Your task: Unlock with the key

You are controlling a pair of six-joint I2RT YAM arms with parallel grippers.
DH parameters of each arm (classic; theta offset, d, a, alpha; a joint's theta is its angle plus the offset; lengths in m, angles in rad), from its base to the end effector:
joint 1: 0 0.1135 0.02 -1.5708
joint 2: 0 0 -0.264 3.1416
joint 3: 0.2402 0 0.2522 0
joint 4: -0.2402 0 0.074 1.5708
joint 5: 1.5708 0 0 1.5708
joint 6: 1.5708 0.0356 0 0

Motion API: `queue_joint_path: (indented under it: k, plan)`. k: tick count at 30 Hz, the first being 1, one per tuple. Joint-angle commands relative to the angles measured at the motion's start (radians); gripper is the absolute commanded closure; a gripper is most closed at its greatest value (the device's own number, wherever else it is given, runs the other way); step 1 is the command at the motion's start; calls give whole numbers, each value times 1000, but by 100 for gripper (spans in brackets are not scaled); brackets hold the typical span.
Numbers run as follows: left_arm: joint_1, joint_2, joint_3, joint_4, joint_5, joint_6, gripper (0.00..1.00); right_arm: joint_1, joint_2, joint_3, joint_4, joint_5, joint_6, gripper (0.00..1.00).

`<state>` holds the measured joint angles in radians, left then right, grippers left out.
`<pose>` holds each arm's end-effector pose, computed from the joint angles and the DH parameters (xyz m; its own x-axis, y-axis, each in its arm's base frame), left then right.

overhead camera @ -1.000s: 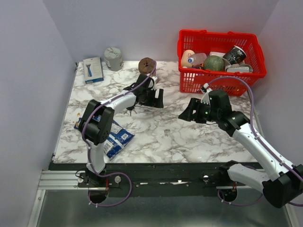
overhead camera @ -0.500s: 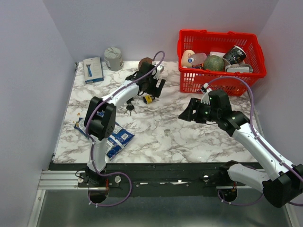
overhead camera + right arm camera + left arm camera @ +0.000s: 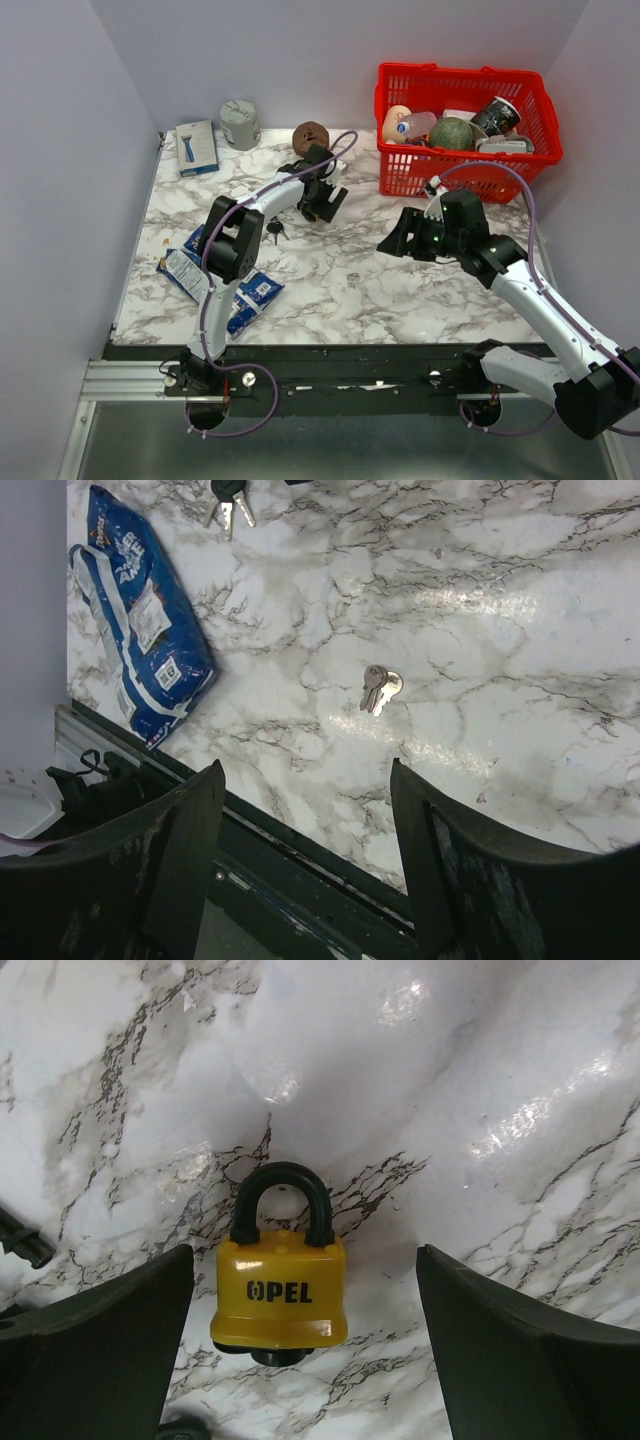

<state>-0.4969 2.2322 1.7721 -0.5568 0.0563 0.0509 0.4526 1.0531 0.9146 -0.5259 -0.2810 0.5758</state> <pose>0.4262 -0.2334 0.1737 -0.7211 0.4488 -0.5278 0.5394 0.8418 -0.0210 0.1984 0.1075 0.3018 -0.8008 0.1923 -0.5672 -0.2152 0.7915 0.5721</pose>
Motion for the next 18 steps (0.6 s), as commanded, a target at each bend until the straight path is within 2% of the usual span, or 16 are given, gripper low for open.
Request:
queue_joint_path:
  k: [1,2,5,6,8,9,11,12,15,17,18]
  plan:
    - [3,26,30,-61,-108,-46,5,8,4,6,-28,6,-2,25]
    - [4,26,30,-68,-116,-46,5,8,7,4,-28,8,-4,25]
    - [4,24,21,-78,-115,-80,14,9,18,10,-25,9,-10,25]
    - [4,24,21,-75,-108,-86,26,9,21,10,-19,9,-13,25]
    - [6,38,30,-84,-108,-127,42,9,30,16,-17,8,-19,25]
    - [4,41,35,-101,-102,-141,54,9,36,24,-19,8,-28,25]
    - [6,34,35,-106,-72,-184,69,9,39,39,-23,11,-37,25]
    - [6,21,26,-89,-59,-197,81,9,38,52,-26,12,-47,26]
    - [4,-46,-16,-49,-18,-288,98,21,27,73,-11,2,-82,26]
    - [6,-104,-20,-45,17,-345,100,43,19,96,0,-1,-102,27]
    - [8,-124,-20,-43,52,-432,100,53,18,102,9,0,-117,27]
